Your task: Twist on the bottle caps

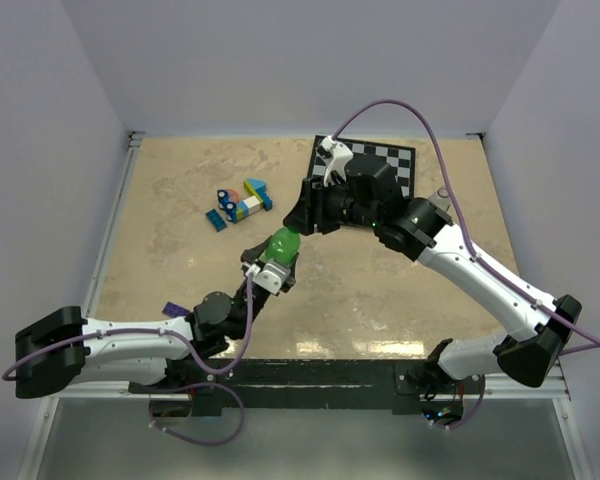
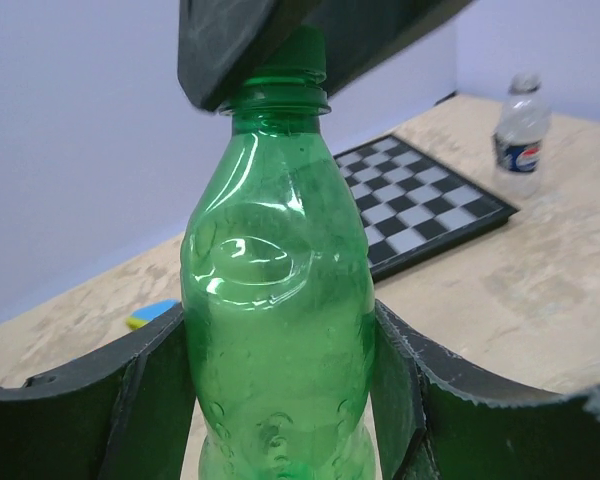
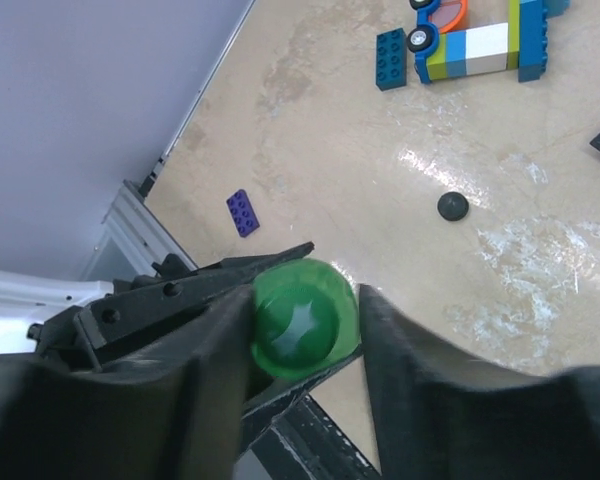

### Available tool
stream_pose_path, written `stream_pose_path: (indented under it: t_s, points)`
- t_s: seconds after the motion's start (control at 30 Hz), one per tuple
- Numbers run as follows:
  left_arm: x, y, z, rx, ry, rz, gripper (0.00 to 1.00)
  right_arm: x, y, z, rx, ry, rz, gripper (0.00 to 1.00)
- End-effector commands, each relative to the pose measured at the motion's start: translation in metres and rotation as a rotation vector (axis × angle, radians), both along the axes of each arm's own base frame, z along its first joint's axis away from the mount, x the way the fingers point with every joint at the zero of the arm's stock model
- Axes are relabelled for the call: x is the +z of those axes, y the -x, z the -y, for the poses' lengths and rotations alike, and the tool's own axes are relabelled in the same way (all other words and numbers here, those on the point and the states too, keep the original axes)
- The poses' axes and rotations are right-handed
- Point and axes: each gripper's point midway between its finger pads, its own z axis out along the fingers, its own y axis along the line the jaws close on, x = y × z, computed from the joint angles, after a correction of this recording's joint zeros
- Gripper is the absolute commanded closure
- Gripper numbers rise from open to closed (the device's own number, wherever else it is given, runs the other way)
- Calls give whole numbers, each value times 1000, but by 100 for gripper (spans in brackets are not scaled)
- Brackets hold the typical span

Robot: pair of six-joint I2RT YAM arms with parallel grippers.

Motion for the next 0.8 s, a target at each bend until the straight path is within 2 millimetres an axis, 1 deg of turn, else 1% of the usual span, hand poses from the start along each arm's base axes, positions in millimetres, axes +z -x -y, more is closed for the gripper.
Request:
stream_pose_path:
  t_s: [0.0, 0.07, 0.2, 0.23, 0.3, 0.37, 0.43, 0.5, 0.6, 0.77]
  points:
    - [43, 22, 11, -149, 240, 47, 100, 21, 9, -6, 38, -53, 46, 41]
    - [35, 23, 13, -159, 232, 21, 100, 37, 11, -7, 51, -91, 81, 30]
    - [18, 27, 15, -195, 227, -25, 100, 62, 17, -9, 104, -136, 148, 15]
    - [13, 29, 16, -206, 228, -41, 100, 68, 21, -10, 125, -153, 157, 12]
    - [6, 31, 16, -224, 243, -64, 100, 82, 28, -9, 158, -186, 199, 2]
    - [2, 33, 17, -262, 267, -84, 100, 100, 31, -6, 171, -217, 263, 1]
    - [0, 35, 16, -317, 295, -106, 100, 105, 32, -3, 191, -216, 313, 1]
    - [3, 37, 16, -384, 334, -125, 100, 106, 33, 0, 217, -197, 365, 1]
    - [13, 37, 7, -470, 390, -122, 100, 104, 30, 4, 240, -170, 420, 1]
    - [33, 50, 8, -650, 402, -101, 100, 109, 35, 5, 368, -188, 529, 1]
